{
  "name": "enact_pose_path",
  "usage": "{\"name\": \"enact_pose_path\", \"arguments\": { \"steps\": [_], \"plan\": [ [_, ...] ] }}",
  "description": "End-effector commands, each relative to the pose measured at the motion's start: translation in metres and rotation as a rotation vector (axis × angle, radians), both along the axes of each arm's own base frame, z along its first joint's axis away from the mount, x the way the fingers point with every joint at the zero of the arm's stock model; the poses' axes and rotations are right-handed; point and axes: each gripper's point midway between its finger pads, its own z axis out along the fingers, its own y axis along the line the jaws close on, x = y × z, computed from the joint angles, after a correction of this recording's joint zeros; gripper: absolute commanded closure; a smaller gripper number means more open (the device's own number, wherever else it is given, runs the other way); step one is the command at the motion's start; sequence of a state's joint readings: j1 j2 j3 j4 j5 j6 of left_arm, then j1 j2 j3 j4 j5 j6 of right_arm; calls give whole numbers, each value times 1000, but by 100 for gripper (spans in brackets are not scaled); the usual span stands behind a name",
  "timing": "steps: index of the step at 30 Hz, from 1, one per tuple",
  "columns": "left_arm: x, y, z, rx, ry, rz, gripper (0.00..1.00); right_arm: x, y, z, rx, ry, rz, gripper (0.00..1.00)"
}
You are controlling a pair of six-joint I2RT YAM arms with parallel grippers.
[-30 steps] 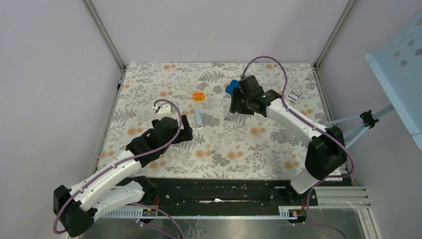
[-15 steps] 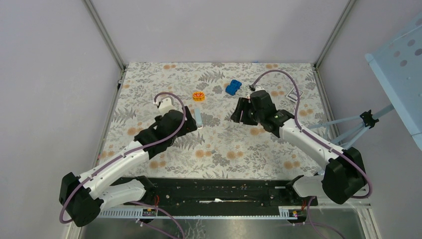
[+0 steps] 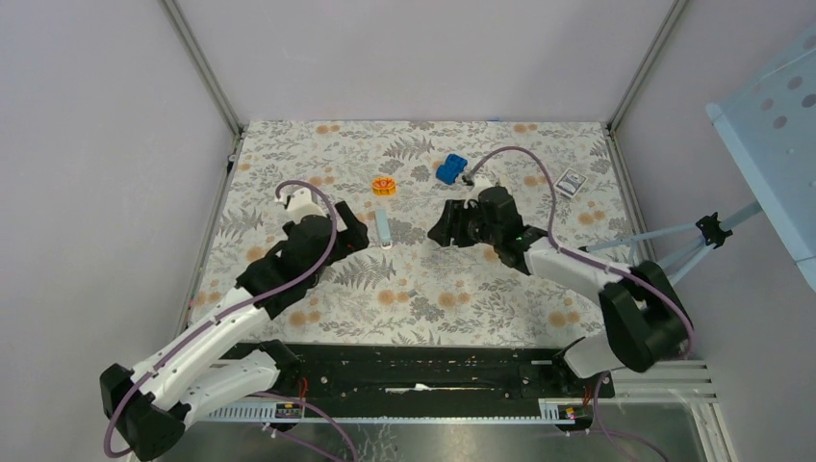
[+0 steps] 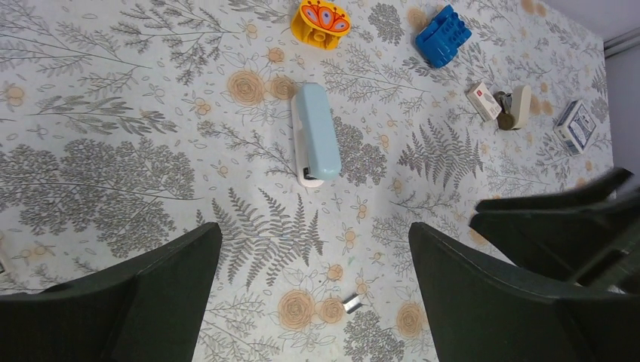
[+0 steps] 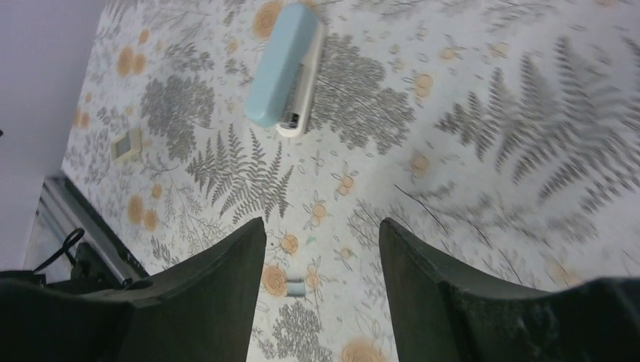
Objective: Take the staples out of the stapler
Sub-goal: Adjust the stapler at the center of the board.
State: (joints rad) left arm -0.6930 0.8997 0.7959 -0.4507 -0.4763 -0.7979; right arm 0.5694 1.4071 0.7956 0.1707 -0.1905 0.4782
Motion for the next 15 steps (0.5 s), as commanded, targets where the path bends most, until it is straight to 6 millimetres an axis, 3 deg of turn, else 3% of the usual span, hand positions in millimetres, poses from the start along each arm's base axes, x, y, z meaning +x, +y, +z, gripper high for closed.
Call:
{"name": "enact_pose_path", "arguments": {
  "steps": [1,7,11,15],
  "plan": [
    [-5,14,3,32,-42,-2,1,7,55,11,151,-163,310,37],
    [-11,19,-1,13,-56,-3,1,27,100,2,265,-216,480,36],
    [-13,23,-3,-4,-63,10,1,51,114,10,283,-268,465,35],
    [-13,24,-8,-8,-57,12,1,73,122,-1,221,-278,419,34]
  ]
}}
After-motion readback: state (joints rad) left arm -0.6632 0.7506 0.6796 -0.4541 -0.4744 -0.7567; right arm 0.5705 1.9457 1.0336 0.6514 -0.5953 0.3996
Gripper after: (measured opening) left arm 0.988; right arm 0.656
